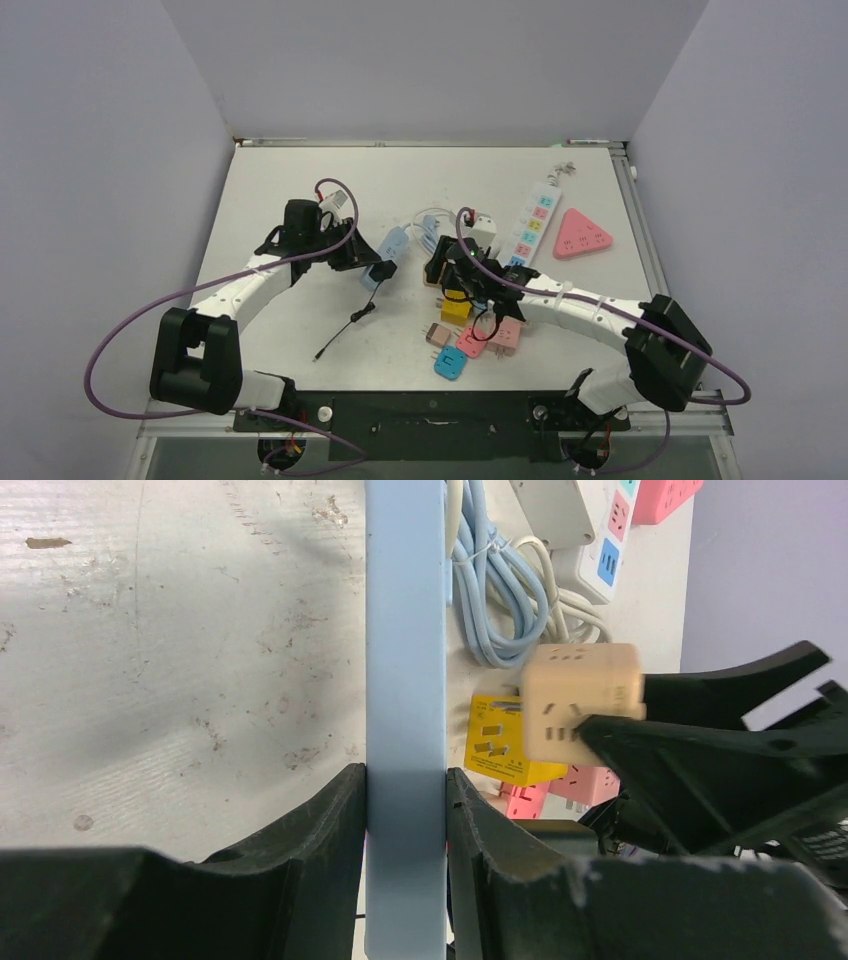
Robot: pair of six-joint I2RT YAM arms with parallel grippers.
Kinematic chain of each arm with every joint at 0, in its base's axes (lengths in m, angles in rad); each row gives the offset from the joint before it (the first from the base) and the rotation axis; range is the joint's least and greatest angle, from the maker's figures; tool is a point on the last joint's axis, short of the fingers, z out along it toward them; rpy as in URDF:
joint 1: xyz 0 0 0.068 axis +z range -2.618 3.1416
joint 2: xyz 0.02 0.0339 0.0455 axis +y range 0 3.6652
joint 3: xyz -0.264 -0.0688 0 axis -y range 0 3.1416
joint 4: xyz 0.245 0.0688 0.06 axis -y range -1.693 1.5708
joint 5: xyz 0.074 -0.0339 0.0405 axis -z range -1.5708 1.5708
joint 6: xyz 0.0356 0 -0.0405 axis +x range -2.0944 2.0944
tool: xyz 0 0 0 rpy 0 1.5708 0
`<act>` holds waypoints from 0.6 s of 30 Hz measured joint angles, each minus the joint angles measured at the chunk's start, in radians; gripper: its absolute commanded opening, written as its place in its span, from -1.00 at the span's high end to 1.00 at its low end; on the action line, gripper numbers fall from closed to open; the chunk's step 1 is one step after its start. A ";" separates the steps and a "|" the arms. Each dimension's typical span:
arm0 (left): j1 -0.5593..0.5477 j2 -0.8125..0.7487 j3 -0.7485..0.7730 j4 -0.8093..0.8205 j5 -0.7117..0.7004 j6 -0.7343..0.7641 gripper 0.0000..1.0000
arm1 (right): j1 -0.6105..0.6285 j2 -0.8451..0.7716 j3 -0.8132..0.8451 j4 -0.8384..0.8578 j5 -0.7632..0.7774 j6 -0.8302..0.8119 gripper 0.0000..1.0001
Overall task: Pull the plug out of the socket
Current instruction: Place the plug at the center of the board.
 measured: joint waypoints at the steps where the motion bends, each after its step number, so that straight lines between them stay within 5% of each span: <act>1: 0.001 0.000 0.000 0.000 -0.002 0.000 1.00 | 0.000 0.021 0.003 0.002 -0.020 -0.006 0.89; 8: 0.001 0.000 0.000 0.000 -0.004 0.002 1.00 | 0.000 0.173 0.054 0.004 -0.124 -0.040 0.89; 18: 0.001 0.000 0.000 0.000 -0.003 0.002 1.00 | 0.009 0.175 0.060 -0.045 -0.115 -0.031 0.89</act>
